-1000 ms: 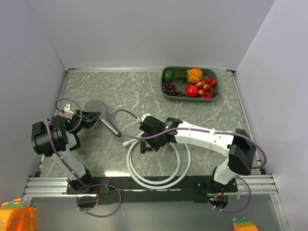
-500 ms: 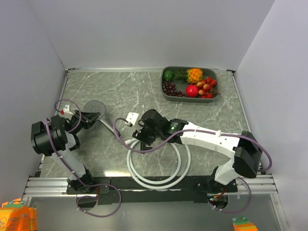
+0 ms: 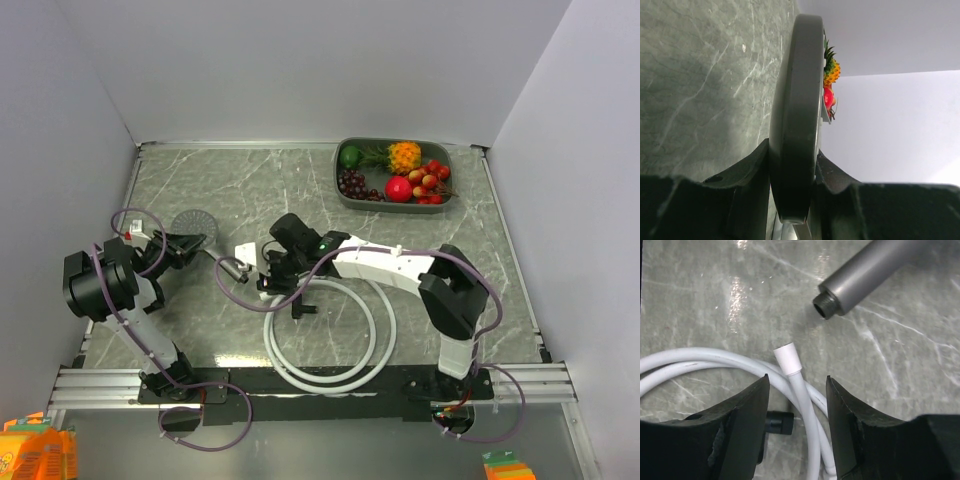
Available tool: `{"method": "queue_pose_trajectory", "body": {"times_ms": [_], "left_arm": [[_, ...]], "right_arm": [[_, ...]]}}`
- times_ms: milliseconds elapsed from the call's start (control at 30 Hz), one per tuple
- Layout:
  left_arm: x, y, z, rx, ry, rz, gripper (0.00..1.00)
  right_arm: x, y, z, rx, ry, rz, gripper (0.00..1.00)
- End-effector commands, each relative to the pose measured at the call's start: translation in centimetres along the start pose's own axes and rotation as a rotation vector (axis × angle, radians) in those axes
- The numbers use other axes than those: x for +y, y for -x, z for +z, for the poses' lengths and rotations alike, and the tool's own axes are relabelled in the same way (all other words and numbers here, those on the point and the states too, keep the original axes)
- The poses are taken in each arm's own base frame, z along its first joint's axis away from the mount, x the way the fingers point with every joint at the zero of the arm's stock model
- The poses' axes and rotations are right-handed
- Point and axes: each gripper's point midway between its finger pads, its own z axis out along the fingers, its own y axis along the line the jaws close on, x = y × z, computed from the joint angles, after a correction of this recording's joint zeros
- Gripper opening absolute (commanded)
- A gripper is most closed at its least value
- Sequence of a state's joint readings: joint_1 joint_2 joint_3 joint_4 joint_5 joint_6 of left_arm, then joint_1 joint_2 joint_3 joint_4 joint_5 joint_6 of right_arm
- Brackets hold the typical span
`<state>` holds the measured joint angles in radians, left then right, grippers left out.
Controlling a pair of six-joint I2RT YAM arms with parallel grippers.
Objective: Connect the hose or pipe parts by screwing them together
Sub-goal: Pick up the pipeline from the center of the board.
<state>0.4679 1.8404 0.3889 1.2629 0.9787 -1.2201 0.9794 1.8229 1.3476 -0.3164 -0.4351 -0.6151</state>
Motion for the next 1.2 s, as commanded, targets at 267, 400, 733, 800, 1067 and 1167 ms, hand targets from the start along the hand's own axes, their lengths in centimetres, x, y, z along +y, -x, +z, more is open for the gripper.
{"method": "queue_pose_trajectory", "body": {"times_ms": [267,400,733,800,1067,1167], "left_arm": [[-2.7,0.8,-0.2,-0.010,-0.082,0.107,0.01],[-2.7,0.9,-0.2,-0.010,-0.083,0.104,0.01],[-2.7,0.9,-0.2,-0.011,-0.080,0.107,0.01],[-2.7,0.9,-0.1,-0.010,-0.081,0.109,0.01],[-2.8,1.0,-0.2,-0.015,-0.082,0.114,0.01],[-2.8,0.9,-0.2,-0.014,-0.078,0.118,0.01]], "right_arm": [[-1.6,-0.1,2.6,-0.032,0.075,-0.120,0.57],[-1.5,-1.7,3.4,0.006,0.084,-0.115,0.56],[-0.5,-2.8,4.1,0.017,0.120,-0.092,0.57],[-0.3,-3.0,4.2,0.023,0.123,-0.087,0.57],[-0.1,-3.6,4.9,0.043,0.142,-0.059,0.57],[0.3,-3.7,5.3,0.048,0.149,-0.051,0.58]]}}
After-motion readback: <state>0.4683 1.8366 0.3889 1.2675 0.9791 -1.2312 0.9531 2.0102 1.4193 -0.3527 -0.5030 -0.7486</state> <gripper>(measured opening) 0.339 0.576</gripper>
